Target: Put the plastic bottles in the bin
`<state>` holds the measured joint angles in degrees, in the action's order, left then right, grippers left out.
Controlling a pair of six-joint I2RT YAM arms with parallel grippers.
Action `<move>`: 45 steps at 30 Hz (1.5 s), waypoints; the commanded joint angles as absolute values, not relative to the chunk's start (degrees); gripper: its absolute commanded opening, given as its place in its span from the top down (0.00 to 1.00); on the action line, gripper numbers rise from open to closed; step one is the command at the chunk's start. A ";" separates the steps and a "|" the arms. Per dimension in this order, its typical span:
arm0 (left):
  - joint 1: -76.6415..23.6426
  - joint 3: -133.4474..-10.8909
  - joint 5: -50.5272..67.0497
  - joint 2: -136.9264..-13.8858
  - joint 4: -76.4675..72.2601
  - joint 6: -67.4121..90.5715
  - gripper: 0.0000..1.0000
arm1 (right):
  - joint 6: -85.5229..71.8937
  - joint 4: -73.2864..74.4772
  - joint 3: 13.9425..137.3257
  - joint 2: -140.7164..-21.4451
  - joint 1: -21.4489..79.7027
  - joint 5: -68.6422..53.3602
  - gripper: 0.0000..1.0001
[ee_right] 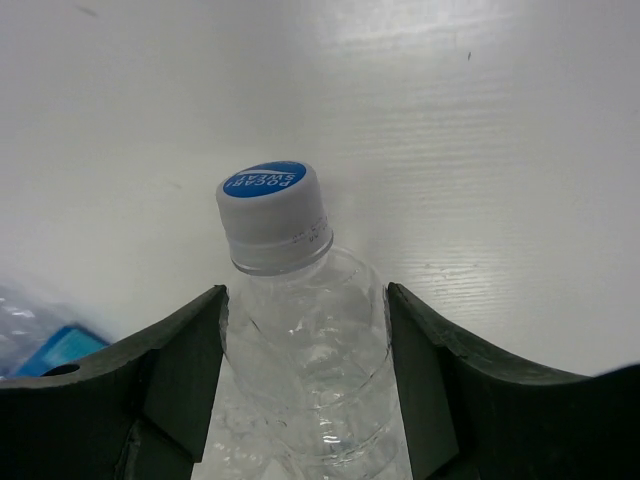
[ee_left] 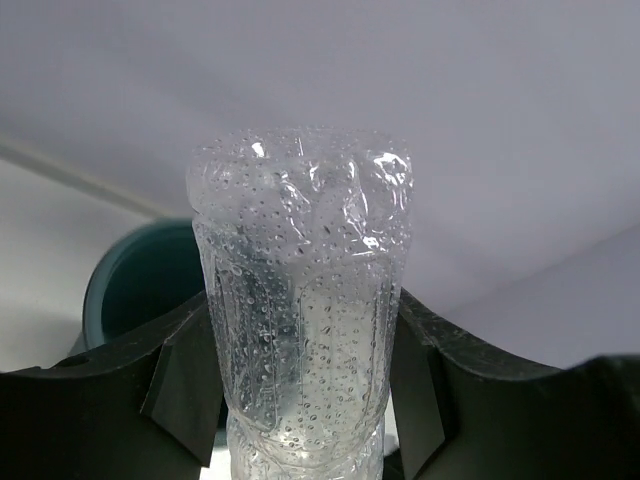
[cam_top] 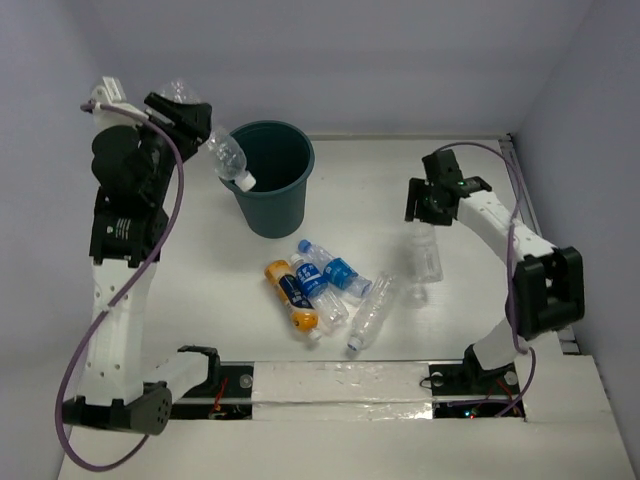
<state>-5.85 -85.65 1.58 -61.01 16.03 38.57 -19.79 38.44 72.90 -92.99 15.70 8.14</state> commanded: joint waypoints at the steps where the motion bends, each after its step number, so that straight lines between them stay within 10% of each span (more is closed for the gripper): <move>1: -6.68 -91.56 -5.16 -68.35 10.73 35.43 0.61 | -20.83 37.45 77.61 -84.57 15.47 8.71 0.39; 10: -14.14 -93.52 -20.56 -83.39 -1.21 23.30 0.59 | -29.34 31.91 85.42 -75.06 16.00 -6.40 0.39; 19: -16.61 -96.59 -20.84 -87.29 -0.19 20.21 0.07 | -44.44 12.80 100.10 -84.28 21.00 -16.51 0.37; 35: -17.14 -61.74 1.03 -52.75 24.32 36.29 0.29 | -46.33 12.63 147.01 -122.85 35.06 -0.18 0.32; 45: -17.14 -37.28 17.05 -45.79 23.30 43.24 0.06 | -41.93 13.62 141.24 -122.88 37.44 -0.35 0.04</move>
<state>-16.93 -39.55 10.87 -47.22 25.69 39.94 -45.01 13.65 141.47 -126.08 37.23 -1.61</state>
